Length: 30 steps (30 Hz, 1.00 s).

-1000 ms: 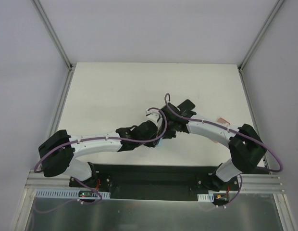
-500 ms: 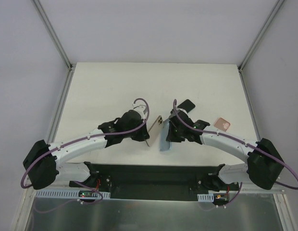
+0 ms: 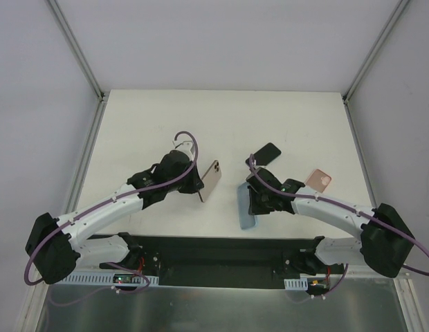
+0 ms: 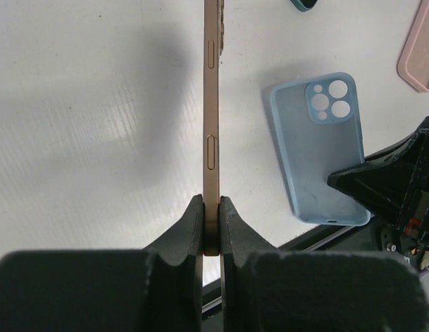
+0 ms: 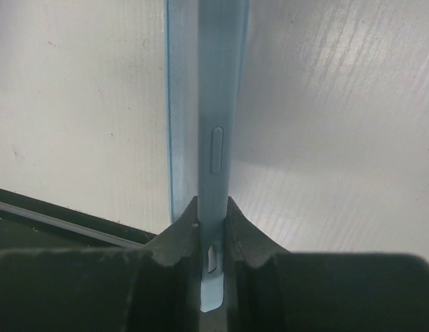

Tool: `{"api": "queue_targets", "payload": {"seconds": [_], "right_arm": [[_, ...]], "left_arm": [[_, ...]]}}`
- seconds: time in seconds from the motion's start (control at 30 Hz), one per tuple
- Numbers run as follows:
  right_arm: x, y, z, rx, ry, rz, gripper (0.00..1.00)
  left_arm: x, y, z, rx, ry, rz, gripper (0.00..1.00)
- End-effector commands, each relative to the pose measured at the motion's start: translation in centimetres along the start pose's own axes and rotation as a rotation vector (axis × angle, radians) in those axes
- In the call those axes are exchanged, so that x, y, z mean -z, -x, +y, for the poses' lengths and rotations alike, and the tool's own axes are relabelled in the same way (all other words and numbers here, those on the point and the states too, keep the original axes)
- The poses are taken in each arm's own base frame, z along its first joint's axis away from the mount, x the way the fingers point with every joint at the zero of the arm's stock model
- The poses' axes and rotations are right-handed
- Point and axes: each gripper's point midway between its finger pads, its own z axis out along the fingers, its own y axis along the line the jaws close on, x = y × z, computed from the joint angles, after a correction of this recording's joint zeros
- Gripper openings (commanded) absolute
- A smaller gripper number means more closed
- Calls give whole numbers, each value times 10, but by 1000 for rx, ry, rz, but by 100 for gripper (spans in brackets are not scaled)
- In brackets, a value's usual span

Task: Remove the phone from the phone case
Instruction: Place the phone at the center of the board.

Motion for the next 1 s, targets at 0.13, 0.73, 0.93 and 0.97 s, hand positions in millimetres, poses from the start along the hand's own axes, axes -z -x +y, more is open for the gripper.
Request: {"api": "queue_targets", "payload": {"seconds": [0.13, 0.73, 0.93, 0.97], "right_arm": [[12, 16, -20, -45, -26, -85, 1], [-17, 43, 52, -78, 240, -70, 31], [-16, 37, 14, -89, 23, -52, 93], [-10, 40, 10, -90, 7, -72, 95]], "left_arm": [[31, 49, 15, -68, 140, -135, 0], [1, 38, 115, -206, 820, 3, 0], [-8, 28, 106, -166, 765, 56, 16], [-10, 27, 104, -158, 757, 61, 20]]}}
